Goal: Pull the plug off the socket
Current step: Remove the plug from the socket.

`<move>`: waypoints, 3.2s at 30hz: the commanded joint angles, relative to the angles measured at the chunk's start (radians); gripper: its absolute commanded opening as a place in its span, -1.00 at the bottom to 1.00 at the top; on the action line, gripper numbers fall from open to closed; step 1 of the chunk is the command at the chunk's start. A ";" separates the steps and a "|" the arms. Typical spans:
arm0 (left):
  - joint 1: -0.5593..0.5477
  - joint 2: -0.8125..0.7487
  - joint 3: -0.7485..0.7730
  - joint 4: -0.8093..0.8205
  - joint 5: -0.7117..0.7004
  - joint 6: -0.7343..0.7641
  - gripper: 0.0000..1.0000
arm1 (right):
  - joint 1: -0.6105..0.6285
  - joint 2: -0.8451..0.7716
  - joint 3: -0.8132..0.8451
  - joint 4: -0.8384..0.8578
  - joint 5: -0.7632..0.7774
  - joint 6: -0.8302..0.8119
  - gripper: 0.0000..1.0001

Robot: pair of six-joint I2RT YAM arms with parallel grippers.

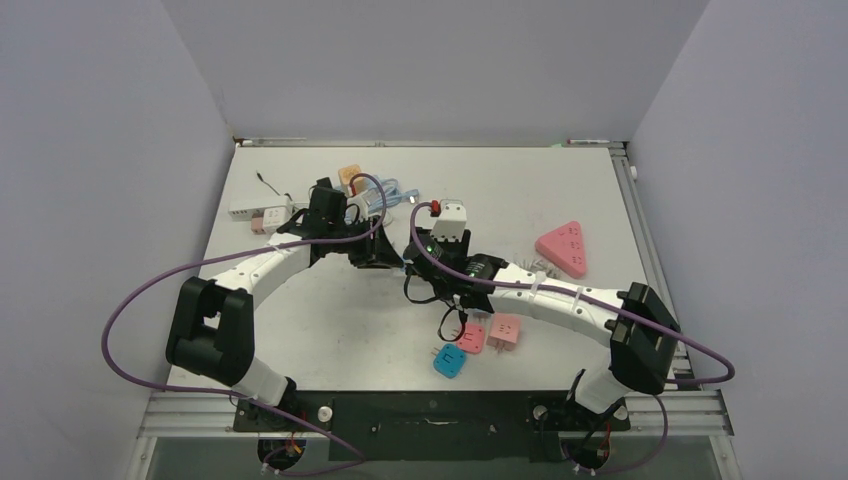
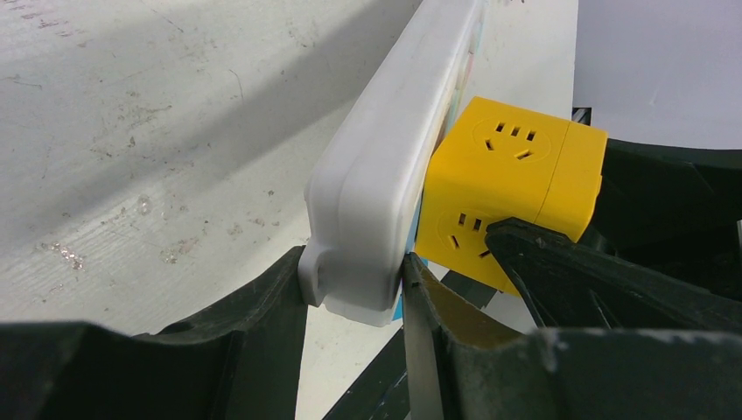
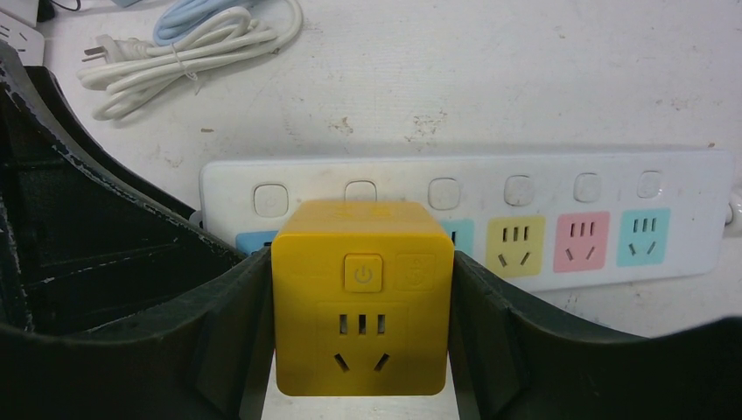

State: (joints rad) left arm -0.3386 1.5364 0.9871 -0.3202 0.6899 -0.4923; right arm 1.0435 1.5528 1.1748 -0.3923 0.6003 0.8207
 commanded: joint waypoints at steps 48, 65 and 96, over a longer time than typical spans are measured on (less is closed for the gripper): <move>-0.019 -0.031 0.051 -0.022 -0.109 0.086 -1.00 | 0.029 -0.116 -0.068 0.121 0.020 0.020 -0.89; -0.020 -0.058 0.044 -0.027 -0.143 0.090 -1.00 | 0.063 -0.104 -0.032 0.096 0.020 0.017 -0.89; -0.022 -0.052 0.048 -0.049 -0.197 0.097 -1.00 | -0.175 -0.304 -0.246 0.248 -0.311 -0.001 -0.89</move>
State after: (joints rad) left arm -0.3717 1.4979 1.0012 -0.3485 0.6521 -0.4404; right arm 0.8337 1.3190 0.9188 -0.1734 0.1627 0.7849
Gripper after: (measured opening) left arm 0.353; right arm 0.604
